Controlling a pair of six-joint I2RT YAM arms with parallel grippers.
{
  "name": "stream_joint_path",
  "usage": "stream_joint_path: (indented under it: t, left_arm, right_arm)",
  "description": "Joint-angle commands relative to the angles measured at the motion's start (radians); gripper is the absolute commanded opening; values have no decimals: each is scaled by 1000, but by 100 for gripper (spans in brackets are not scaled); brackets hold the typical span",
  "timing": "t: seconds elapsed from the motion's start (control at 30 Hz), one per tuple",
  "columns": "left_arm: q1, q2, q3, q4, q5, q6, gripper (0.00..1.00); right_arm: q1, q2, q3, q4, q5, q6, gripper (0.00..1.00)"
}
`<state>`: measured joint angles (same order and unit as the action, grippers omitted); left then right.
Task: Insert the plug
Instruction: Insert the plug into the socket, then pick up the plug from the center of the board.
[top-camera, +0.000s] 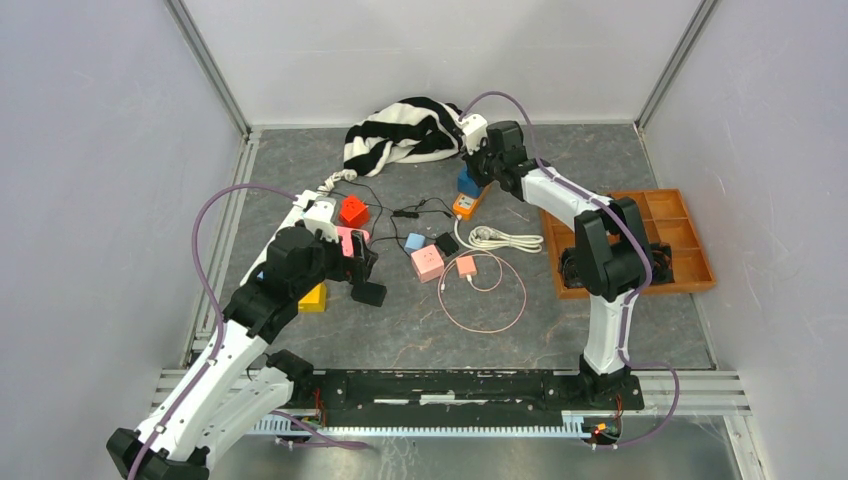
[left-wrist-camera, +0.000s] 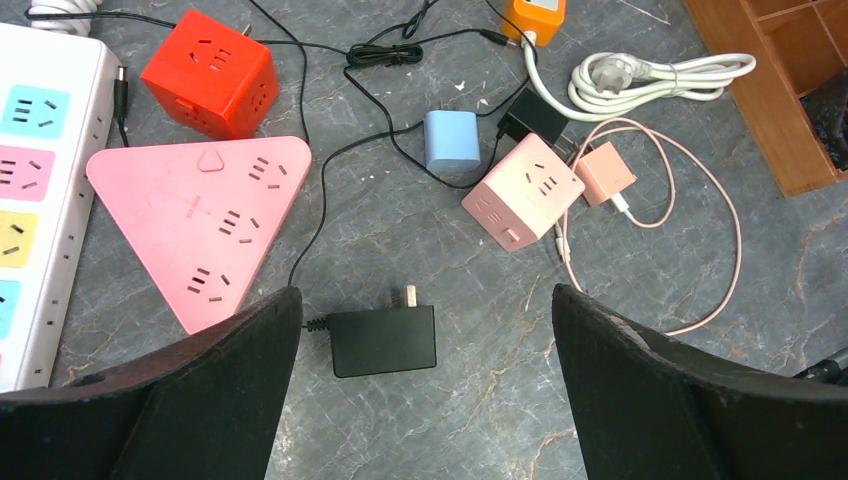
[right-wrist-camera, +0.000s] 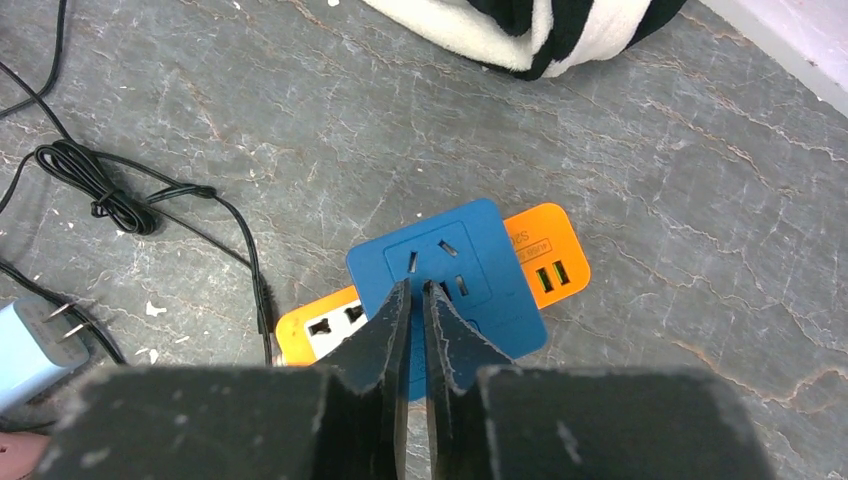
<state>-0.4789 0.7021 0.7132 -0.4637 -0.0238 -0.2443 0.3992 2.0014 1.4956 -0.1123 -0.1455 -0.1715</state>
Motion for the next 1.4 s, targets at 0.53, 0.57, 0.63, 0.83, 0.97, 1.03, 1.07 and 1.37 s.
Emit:
stream_joint_path:
  t: [0.53, 0.57, 0.63, 0.83, 0.97, 1.03, 1.07, 1.37]
  left_arm:
    - [0, 120, 73, -19, -81, -54, 100]
    - [0, 131, 80, -20, -88, -47, 100]
    - [0, 134, 87, -21, -93, -39, 100]
    - [0, 62, 37, 11, -112, -32, 100]
    - [0, 4, -6, 36, -116, -36, 100]
    - [0, -7, -10, 36, -121, -36, 100]
    - [0, -8, -9, 35, -123, -35, 100]
    - [0, -13, -8, 29, -126, -35, 100]
  right_arm:
    - [41, -427, -285, -64, -35, 63, 76]
    - [58, -474, -341, -48, -33, 69, 82]
    - [96, -550, -436, -20, -2, 83, 98]
    - [201, -751, -702, 66, 176, 169, 98]
    - [218, -839, -856, 97, 273, 249, 98]
    - [218, -841, -891, 87, 351, 272, 98]
    - [218, -833, -898, 73, 362, 274, 98]
    - [278, -900, -1046, 212, 284, 326, 74]
